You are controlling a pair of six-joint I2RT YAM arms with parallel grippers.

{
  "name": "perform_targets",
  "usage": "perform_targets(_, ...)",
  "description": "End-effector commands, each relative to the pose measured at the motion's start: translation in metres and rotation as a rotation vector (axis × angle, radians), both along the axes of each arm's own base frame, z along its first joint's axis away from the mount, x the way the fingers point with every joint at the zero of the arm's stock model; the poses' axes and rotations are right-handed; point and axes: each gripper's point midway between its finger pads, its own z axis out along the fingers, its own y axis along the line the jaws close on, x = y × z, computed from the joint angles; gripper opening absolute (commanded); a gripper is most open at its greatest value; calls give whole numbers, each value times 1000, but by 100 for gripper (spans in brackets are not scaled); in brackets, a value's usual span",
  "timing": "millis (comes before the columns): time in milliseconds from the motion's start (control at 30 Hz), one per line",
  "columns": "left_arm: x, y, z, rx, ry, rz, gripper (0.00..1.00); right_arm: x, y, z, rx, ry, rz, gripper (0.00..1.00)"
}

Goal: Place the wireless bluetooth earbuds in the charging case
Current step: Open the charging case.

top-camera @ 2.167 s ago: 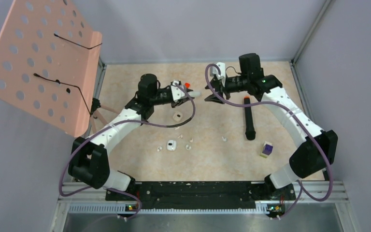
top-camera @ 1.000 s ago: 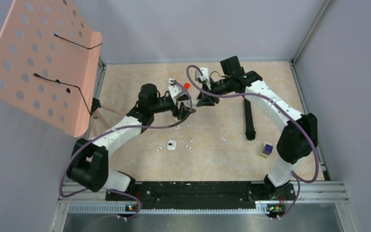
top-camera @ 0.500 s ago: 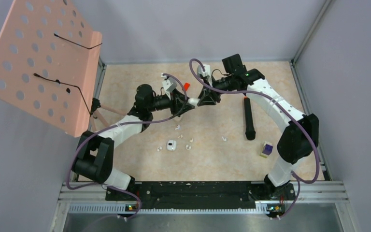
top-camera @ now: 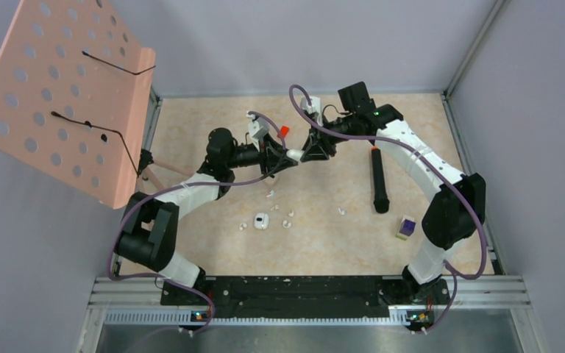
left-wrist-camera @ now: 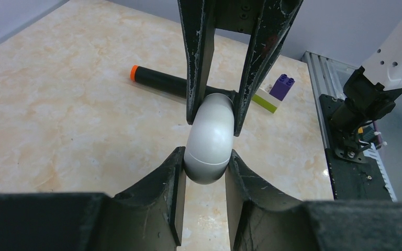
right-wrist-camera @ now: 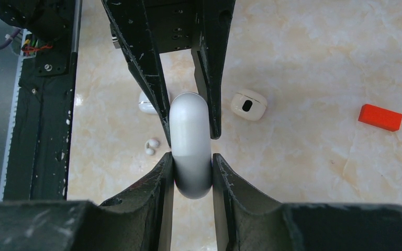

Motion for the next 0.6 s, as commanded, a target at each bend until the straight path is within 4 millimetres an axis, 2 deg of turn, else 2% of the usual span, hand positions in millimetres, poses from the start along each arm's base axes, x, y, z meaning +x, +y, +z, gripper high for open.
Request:
perform_targets(0,0,-3,18,-28,-73,-40,11,5,6,28,52,-52,-25,13)
perform_targets(67,0,-3,15,-25,-75,-45,2,8,7,29,53,-32,-52,29)
perform_targets(133,-1,-3,12,-20,-80,-47,0,13,8,32,58,-15,-86,36)
perform_targets(367,-2,-3,11,-16,-106,-55,0,30,5,33,74,30,-163,39)
perform_targets(567,-1,-2,8,-5,-105,-60,0,41,2,44,103,40,-200,40)
